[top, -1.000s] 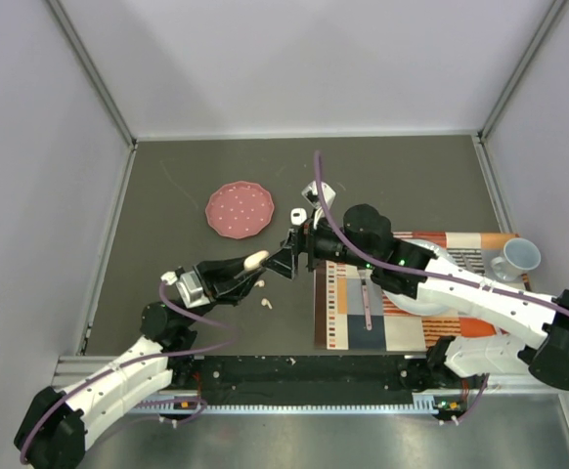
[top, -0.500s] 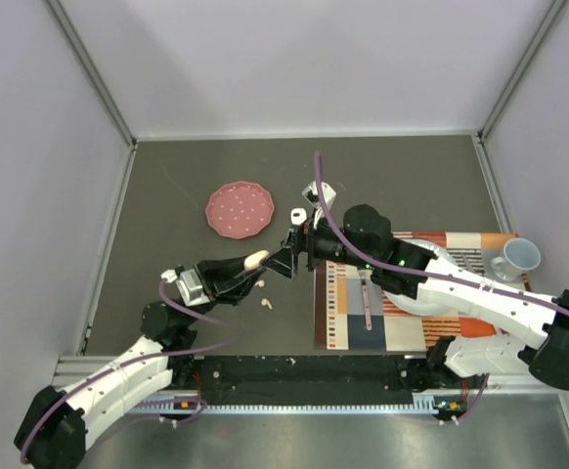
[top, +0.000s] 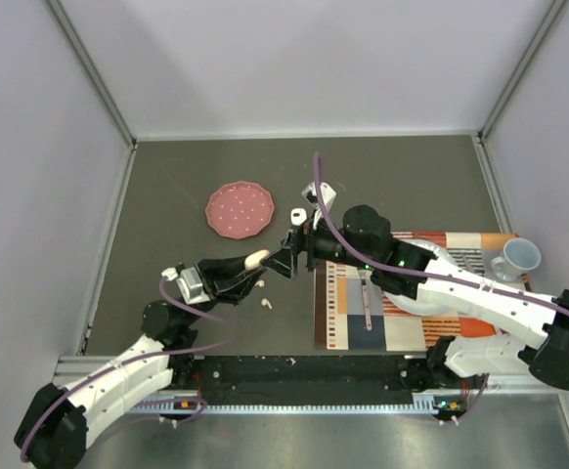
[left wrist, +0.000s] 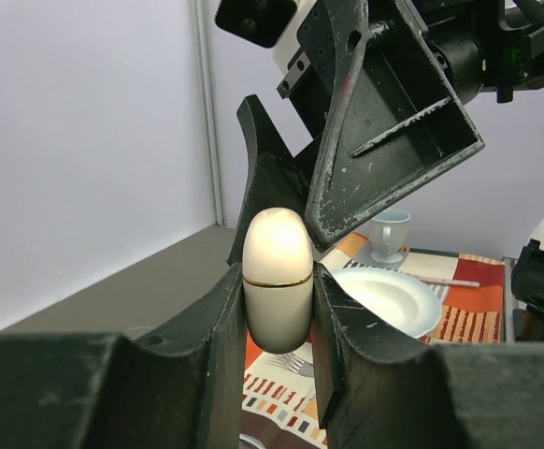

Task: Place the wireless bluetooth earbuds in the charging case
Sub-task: Open the charging case.

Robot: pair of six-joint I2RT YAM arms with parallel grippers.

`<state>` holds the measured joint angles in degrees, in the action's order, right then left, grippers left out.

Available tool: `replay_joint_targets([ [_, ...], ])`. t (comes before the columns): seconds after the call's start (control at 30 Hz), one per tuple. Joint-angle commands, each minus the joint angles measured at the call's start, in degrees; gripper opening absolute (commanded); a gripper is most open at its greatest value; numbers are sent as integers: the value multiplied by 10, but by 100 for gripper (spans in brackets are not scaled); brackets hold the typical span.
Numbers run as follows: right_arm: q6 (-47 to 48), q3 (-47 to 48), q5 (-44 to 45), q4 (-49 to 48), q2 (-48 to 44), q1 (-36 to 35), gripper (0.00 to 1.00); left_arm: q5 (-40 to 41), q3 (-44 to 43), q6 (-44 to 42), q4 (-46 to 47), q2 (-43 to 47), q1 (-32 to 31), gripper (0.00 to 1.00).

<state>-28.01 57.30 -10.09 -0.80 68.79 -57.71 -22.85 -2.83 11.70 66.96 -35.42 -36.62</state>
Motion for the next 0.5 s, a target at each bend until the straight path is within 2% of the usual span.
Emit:
replay_joint_targets([
  [0.0,10,9,18,-15,1,-7,89,0,13,9,47,1,0,0],
  [0.47,33,19,59,-2,10,-7,89,-51,5,17,62,-2,0,0],
])
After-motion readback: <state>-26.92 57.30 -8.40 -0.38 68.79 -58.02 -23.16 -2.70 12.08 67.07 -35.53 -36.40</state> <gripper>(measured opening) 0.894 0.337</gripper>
